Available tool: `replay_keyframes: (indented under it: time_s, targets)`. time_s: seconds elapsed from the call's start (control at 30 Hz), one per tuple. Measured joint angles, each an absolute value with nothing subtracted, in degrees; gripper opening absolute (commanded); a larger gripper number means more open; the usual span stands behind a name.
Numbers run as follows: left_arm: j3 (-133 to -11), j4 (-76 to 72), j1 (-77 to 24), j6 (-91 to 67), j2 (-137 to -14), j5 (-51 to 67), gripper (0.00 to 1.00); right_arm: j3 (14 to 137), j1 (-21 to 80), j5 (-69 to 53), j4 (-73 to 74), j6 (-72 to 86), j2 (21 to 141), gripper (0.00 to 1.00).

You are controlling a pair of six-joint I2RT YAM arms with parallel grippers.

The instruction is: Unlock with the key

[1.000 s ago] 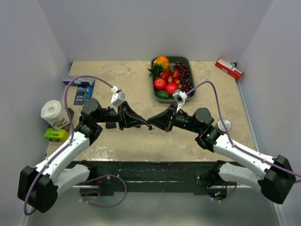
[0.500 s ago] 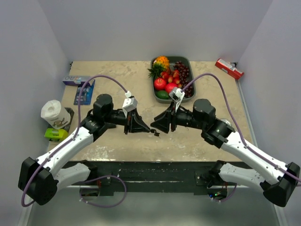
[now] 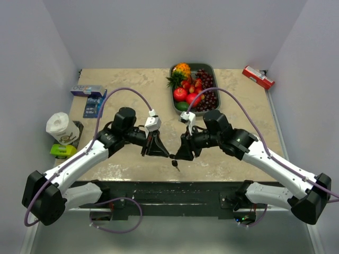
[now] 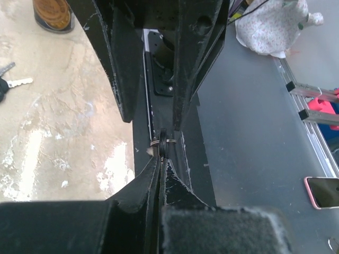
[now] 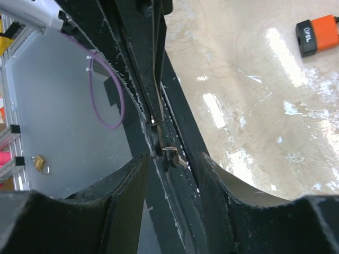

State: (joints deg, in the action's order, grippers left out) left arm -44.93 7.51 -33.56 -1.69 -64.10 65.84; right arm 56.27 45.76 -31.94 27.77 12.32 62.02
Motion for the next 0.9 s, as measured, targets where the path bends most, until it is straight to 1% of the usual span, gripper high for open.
replay_keyframes:
  time_s: [0.13,0.27,0.43,0.53,0.57,0.67,0.7,0.77,0.8,0.9]
  targets:
    - [-45.0,9.3,-34.3,-0.3,-65.0,65.8,0.00,55.5,46.0,-34.0,27.1,12.6,62.0,0.43]
    - [-45.4,10.3,-34.7,0.3,-65.2,65.6,0.00,55.5,47.0,-34.2,26.1,12.7,62.4,0.39]
    - [-45.6,10.6,-34.9,0.8,-65.2,65.6,0.00,54.5,48.9,-34.1,24.1,13.1,63.9,0.36]
    - [-45.6,10.9,-35.0,0.8,-65.3,65.6,0.00,54.0,49.7,-34.1,22.7,13.6,64.5,0.32]
    - [-45.6,11.0,-35.1,0.9,-65.3,65.6,0.00,53.9,49.9,-34.0,22.5,13.9,64.6,0.28]
    - [-45.6,11.2,-35.2,1.1,-65.3,65.6,0.00,53.9,49.9,-34.0,21.4,14.2,64.6,0.22]
    - [-45.6,11.3,-35.3,1.2,-65.3,65.6,0.00,53.9,49.9,-34.0,21.3,14.3,64.6,0.16]
    - [-45.6,11.4,-35.4,1.2,-65.4,65.6,0.00,53.8,49.9,-33.9,20.9,14.3,64.6,0.08]
    - [-45.6,11.5,-35.4,1.2,-65.4,65.6,0.00,53.8,49.9,-33.8,20.8,14.3,64.6,0.00]
    - [-45.6,11.9,-35.4,1.2,-65.4,65.6,0.00,53.3,49.9,-34.0,20.1,14.2,64.6,0.00]
